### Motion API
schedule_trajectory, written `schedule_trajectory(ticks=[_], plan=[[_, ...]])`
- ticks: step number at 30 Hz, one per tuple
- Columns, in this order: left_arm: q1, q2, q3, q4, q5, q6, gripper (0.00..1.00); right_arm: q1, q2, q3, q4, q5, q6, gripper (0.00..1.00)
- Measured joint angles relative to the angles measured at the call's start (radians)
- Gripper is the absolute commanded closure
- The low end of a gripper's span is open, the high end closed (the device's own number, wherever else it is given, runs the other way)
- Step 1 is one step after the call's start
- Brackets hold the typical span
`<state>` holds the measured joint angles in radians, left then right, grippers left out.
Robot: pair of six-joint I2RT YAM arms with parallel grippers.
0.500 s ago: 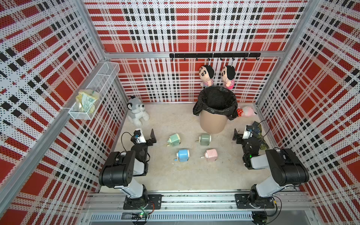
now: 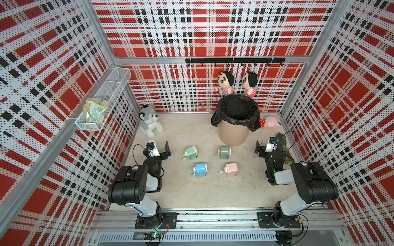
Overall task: Take out the pencil sharpener tray and clean the shavings
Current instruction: Adjust the pencil sharpener at the center of the board.
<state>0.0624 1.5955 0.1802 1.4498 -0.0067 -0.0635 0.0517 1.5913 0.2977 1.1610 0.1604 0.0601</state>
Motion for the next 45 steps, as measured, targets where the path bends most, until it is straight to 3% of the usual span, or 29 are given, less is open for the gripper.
schedule_trajectory(ticks=[12,18,20,25,30,35,38,45], plan=[[0.0,0.0,0.0,0.001,0.002,-0.004,0.02,0.0,0.0,0.0,0.0,-0.004,0.0,0.0],[-0.016,-0.107,-0.074,0.002,-0.12,-0.03,0.02,0.0,-0.049,-0.005,-0.035,0.012,0.001,0.0],[-0.049,-0.224,-0.06,-0.09,-0.206,-0.044,0.02,0.008,-0.1,-0.003,-0.069,0.035,0.0,0.0],[-0.142,-0.401,0.163,-0.461,-0.422,-0.121,0.02,0.023,-0.225,0.089,-0.29,0.089,0.034,0.0],[-0.195,-0.431,0.433,-0.894,-0.537,-0.219,0.02,0.025,-0.273,0.309,-0.626,0.129,0.232,0.0],[-0.227,-0.409,0.627,-1.207,-0.636,-0.336,0.02,0.025,-0.353,0.334,-0.846,0.134,0.412,0.0],[-0.233,-0.419,0.646,-1.31,-0.645,-0.393,0.02,0.021,-0.426,0.296,-0.943,0.1,0.496,0.0],[-0.266,-0.508,0.629,-1.429,-0.536,-0.449,0.02,0.018,-0.571,0.249,-1.037,-0.097,0.546,0.0]])
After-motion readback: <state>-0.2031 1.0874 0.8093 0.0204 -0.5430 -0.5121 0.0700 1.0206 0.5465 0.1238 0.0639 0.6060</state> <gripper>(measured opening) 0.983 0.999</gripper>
